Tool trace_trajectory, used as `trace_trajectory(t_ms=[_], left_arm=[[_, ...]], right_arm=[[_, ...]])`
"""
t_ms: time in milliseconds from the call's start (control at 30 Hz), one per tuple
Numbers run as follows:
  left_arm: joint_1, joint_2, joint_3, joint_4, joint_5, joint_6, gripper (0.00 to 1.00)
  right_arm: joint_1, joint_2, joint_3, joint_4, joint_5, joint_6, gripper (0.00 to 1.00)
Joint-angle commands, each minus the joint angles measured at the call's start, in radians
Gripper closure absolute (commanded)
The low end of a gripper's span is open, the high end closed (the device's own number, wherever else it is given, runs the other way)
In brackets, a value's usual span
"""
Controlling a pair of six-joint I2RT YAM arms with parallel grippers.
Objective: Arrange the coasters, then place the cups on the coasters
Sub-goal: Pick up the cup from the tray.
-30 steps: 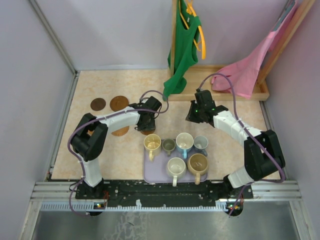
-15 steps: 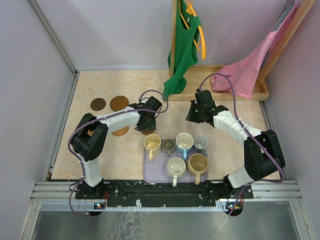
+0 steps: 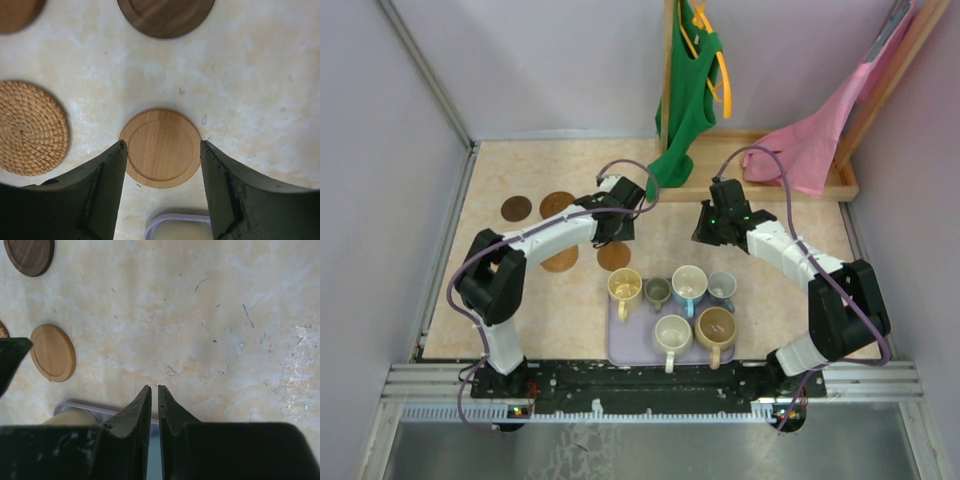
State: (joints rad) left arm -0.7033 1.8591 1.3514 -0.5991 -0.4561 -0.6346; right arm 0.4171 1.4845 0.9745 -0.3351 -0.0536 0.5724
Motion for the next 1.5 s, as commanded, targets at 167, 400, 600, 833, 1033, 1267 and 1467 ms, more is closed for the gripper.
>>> trace_trajectory(t_ms=[167,400,600,833,1033,1267,1467], left_arm=[[0.010,-0.194,0.041,0.106,-0.132,0.101,0.29],[0.011,-0.298,0.012,0.144,-0.150,0.127,0.15],[0.011,-0.347,-0.001,0.125,-0.157,0.137,0.10],[0.011,-0.443,-0.083,0.143,-0.122,0.169,0.00],[0.013,-0.550,-0.182,0.128,-0.062,0.141,0.00],[0.013,-0.686,-0.301,0.070,0.006,0.113,0.00],[0.014,-0.768,-0.379,0.093,0.014,0.142,0.00]], right_arm=[[0.008,0.003,0.067,0.016,0.008,-0.031,0.89],[0.014,-0.003,0.060,0.031,0.000,-0.051,0.89],[0.035,-0.032,0.061,0.012,0.022,-0.066,0.89],[0.103,-0.090,0.094,-0.064,0.109,-0.044,0.88],[0.162,-0.141,0.161,-0.178,0.181,-0.002,0.88],[0.191,-0.213,0.152,-0.232,0.229,0.065,0.88],[0.237,-0.268,0.129,-0.252,0.281,0.102,0.88]])
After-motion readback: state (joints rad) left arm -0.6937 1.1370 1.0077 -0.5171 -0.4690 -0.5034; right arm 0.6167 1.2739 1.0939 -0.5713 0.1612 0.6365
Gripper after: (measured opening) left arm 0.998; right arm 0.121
